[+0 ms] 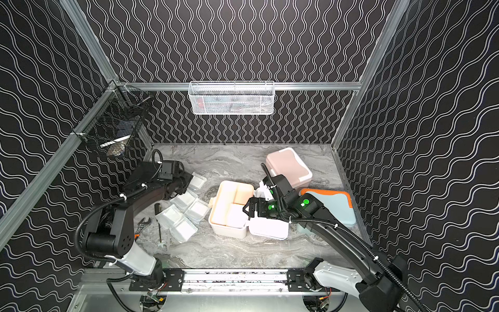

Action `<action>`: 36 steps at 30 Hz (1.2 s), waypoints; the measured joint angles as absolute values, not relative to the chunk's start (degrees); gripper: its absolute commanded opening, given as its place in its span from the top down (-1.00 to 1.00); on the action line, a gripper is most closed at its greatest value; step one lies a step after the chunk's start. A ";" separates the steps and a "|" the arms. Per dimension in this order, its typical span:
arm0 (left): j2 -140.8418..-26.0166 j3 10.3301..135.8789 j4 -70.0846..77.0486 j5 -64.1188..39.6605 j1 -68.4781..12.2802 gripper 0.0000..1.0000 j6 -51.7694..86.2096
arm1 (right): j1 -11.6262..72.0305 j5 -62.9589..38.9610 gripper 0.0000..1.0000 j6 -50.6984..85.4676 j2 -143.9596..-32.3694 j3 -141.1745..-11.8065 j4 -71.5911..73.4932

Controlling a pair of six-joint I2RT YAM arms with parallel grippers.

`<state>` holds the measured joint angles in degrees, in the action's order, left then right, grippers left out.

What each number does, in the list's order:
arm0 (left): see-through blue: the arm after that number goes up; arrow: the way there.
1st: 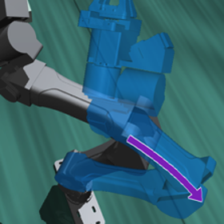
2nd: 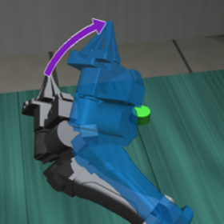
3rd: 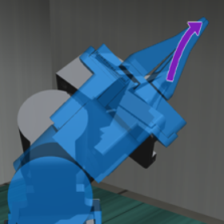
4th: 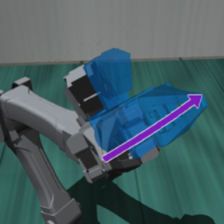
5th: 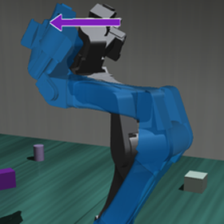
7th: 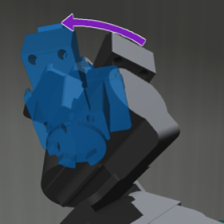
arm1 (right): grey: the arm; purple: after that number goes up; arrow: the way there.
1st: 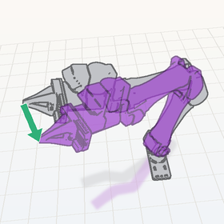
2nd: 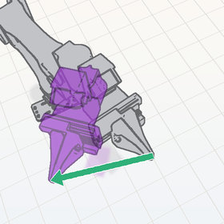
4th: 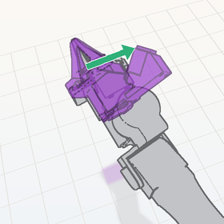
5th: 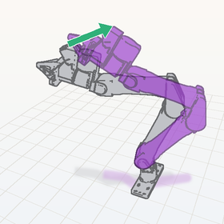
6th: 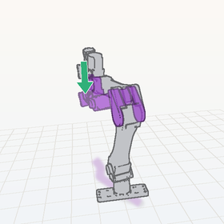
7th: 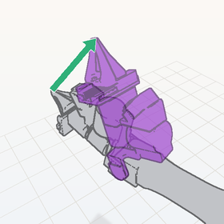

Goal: Open first aid kits and take out gauze
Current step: Place the gauze at the center of the board, then pick up the gauze from the first aid kit.

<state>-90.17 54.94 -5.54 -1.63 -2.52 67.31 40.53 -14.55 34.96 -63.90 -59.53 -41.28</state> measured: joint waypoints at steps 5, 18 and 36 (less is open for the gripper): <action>-81.78 54.28 -8.34 -2.48 -2.55 -0.93 63.42 | 40.82 -12.53 -0.99 35.16 -61.36 -59.81 -41.36; -58.15 54.83 -23.53 -9.21 -7.75 -0.98 48.03 | 40.86 -2.15 -0.99 35.20 -45.80 -56.16 -41.67; -59.68 63.42 -38.48 -14.28 -29.34 -0.74 33.56 | 40.86 1.69 -0.99 38.33 -42.28 -53.69 -40.88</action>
